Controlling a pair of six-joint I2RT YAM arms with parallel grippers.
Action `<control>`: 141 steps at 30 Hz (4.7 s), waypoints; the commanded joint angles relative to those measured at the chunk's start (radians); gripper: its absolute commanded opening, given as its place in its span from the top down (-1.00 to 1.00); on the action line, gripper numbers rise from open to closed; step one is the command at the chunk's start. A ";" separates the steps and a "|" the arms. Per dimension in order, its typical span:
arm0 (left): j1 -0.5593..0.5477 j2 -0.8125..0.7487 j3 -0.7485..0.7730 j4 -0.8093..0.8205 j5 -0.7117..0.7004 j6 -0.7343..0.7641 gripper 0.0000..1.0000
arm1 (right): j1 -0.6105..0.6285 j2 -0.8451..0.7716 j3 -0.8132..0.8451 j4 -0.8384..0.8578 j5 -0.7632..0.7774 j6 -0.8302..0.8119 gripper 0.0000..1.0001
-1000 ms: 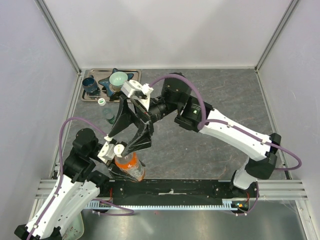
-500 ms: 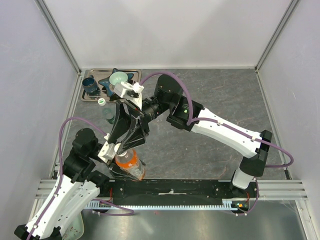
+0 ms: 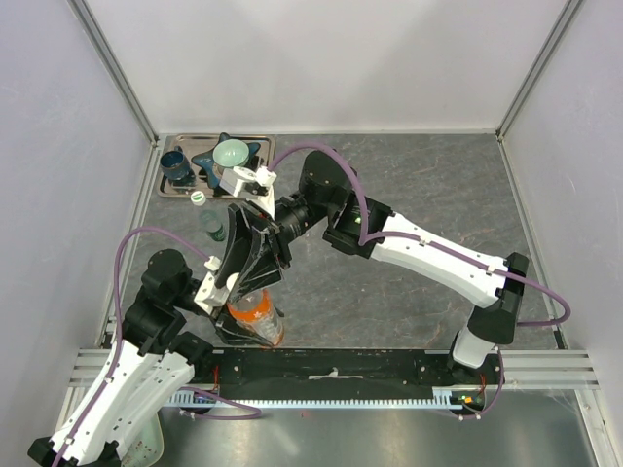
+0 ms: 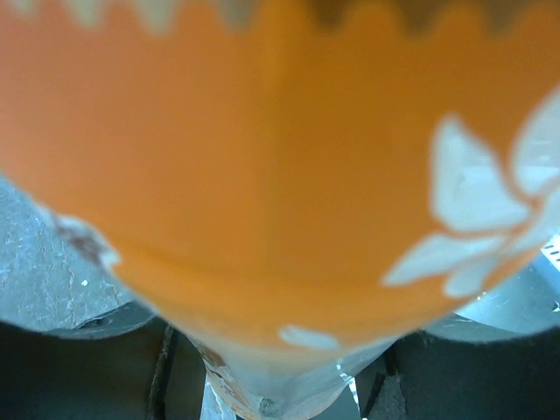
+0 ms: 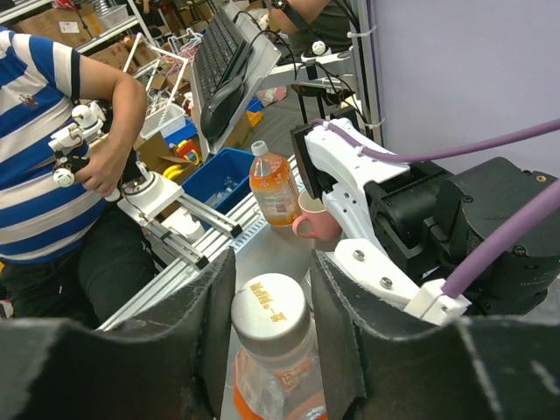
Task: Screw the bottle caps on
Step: Screw the bottle cap onto the plastic bottle.
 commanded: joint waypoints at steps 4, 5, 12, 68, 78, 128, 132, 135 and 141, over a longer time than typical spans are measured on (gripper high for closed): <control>0.003 -0.004 0.027 0.002 -0.049 0.002 0.79 | 0.003 -0.056 -0.029 0.033 -0.014 -0.007 0.58; 0.003 -0.004 0.027 0.001 -0.056 0.002 0.79 | 0.003 -0.062 -0.032 0.022 -0.013 -0.014 0.62; 0.005 -0.003 0.047 -0.007 -0.186 -0.009 0.78 | -0.001 -0.098 -0.040 -0.252 0.101 -0.217 0.74; 0.014 -0.023 0.068 0.004 -0.130 0.010 0.76 | 0.023 -0.299 0.011 -0.495 0.490 -0.424 -0.96; 0.014 -0.004 0.073 -0.015 -0.048 0.042 0.75 | 0.008 -0.198 0.025 -0.285 0.195 -0.315 -0.73; 0.023 -0.030 0.143 -0.028 -1.259 0.071 0.83 | 0.187 -0.054 0.005 -0.636 1.923 -0.299 1.00; 0.025 -0.032 0.157 -0.036 -1.353 0.074 0.88 | 0.203 0.008 0.042 -0.688 2.141 -0.182 1.00; 0.026 -0.035 0.150 -0.038 -1.364 0.073 0.89 | 0.217 0.034 0.052 -0.672 2.182 -0.130 0.99; 0.028 -0.040 0.134 -0.044 -1.335 0.059 0.89 | 0.235 0.060 0.144 -0.607 2.140 -0.180 0.39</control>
